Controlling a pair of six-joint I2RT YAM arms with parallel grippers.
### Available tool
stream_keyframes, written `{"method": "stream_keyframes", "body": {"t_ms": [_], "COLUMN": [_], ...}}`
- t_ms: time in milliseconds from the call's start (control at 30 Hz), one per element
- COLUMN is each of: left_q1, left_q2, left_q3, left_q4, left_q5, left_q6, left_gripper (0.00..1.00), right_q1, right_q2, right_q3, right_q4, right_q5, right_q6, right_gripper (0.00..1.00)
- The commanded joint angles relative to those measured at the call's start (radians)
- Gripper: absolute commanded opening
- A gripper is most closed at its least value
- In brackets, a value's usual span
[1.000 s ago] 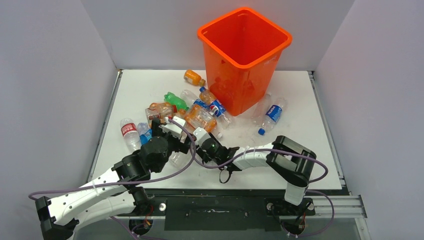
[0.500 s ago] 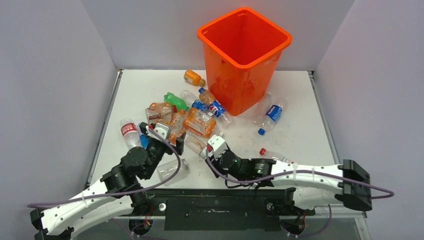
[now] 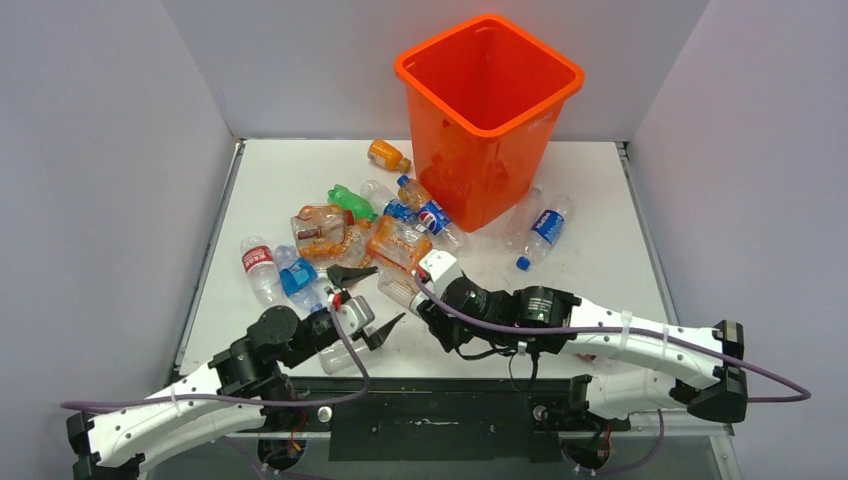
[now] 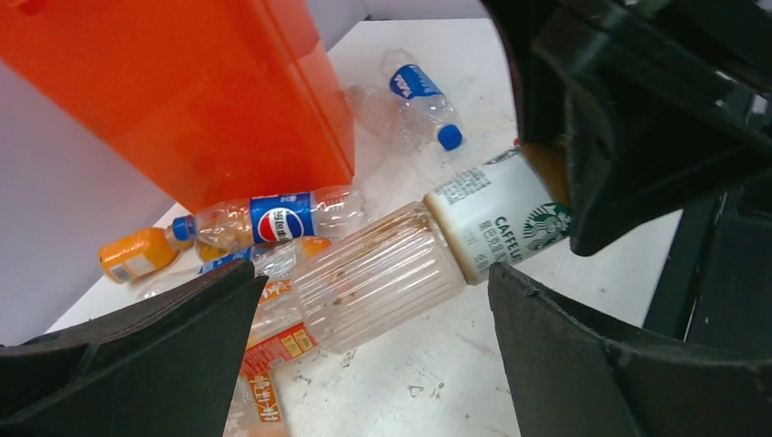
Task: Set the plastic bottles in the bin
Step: Pick up the plastic bottle at the center of the board, then place the plastic bottle in the trash bin.
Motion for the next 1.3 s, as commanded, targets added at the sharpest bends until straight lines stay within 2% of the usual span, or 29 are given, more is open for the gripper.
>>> {"method": "stream_keyframes", "body": {"t_ms": [0,200,300,600,733,967,1000,1033,1067,1100,1167,1200,1267], "left_q1": [-0.062,-0.215,-0.274,-0.293,-0.293,-0.295,-0.296,-0.296,-0.296,-0.296,-0.295,-0.296,-0.296], "left_q2": [0.035,0.092,0.132,0.214,0.206,0.175,0.168,0.161,0.154,0.146,0.136,0.131,0.126], "left_q3": [0.037,0.080,0.084,0.061,0.043,0.033,0.029,0.028,0.026,0.026,0.031,0.035,0.049], "left_q4": [-0.023,-0.180,-0.209,-0.135,-0.106,-0.099,-0.095,-0.091,-0.088,-0.087,-0.085,-0.086,-0.092], "left_q5": [0.016,-0.212,-0.303,-0.391,-0.382,-0.361,-0.355,-0.346,-0.338,-0.325,-0.298,-0.280,-0.231], "left_q6": [0.131,0.309,0.384,0.460,0.471,0.459,0.455,0.450,0.442,0.428,0.392,0.367,0.293], "left_gripper": [0.96,0.96,0.96,1.00,0.86,0.49,0.45,0.42,0.39,0.36,0.33,0.31,0.25], "right_q1": [-0.002,0.008,0.013,0.046,0.050,0.053,0.052,0.053,0.053,0.056,0.056,0.057,0.058], "right_q2": [0.064,0.098,0.109,0.096,0.093,0.116,0.117,0.116,0.112,0.100,0.059,0.033,-0.048], "right_q3": [0.100,0.160,0.188,0.224,0.240,0.279,0.287,0.298,0.305,0.310,0.307,0.300,0.261], "right_q4": [-0.171,-0.199,-0.207,-0.152,-0.142,-0.135,-0.132,-0.130,-0.119,-0.103,-0.048,-0.013,0.089], "right_q5": [-0.029,-0.073,-0.096,-0.218,-0.264,-0.271,-0.270,-0.268,-0.264,-0.248,-0.200,-0.167,-0.104], "right_q6": [0.004,-0.015,-0.028,-0.036,-0.031,-0.033,-0.032,-0.033,-0.035,-0.036,-0.038,-0.042,-0.053], "right_gripper": [0.05,0.05,0.05,0.05,0.05,0.05,0.08,0.26,0.48,0.65,0.87,0.92,0.95]}}
